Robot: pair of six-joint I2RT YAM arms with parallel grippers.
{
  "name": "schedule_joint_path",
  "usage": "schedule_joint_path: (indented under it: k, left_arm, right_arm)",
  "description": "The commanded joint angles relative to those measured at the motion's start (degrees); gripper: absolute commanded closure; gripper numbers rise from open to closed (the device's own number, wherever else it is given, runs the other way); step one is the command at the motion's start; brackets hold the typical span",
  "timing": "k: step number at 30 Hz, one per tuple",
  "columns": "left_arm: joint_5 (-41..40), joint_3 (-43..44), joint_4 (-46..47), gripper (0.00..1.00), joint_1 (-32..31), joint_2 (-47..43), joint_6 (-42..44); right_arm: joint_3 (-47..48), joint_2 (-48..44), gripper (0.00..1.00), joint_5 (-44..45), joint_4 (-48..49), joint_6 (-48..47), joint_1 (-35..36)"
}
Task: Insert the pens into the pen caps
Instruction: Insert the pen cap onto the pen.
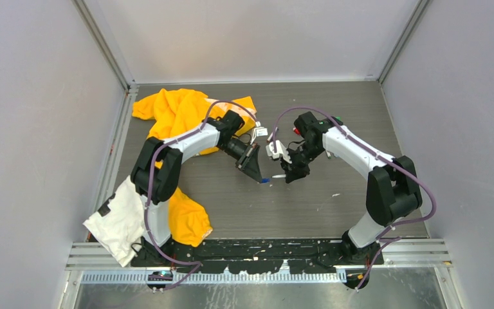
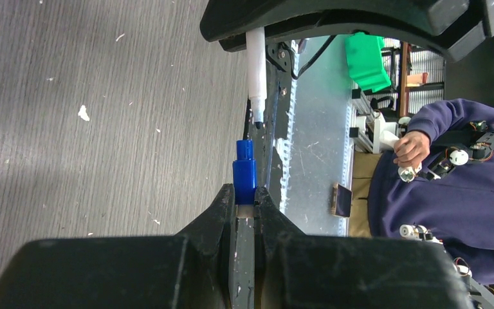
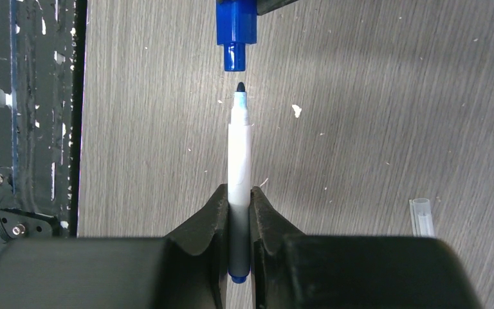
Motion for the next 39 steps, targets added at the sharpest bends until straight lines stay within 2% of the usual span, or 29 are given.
schedule_joint_path:
  k: [1, 39]
  left_arm:
    - [0.5, -0.3, 1.6, 0.99, 0.3, -2.9, -0.8]
    - [0.8, -1.4, 3.6, 1.00, 0.4, -3.5, -2.1]
  right_arm:
    - [-0.2, -2.8, 0.99, -0.6, 0.4, 0.3, -0.3]
    - [-2.1, -2.1, 0.99, 2.5, 3.2, 2.2, 1.1]
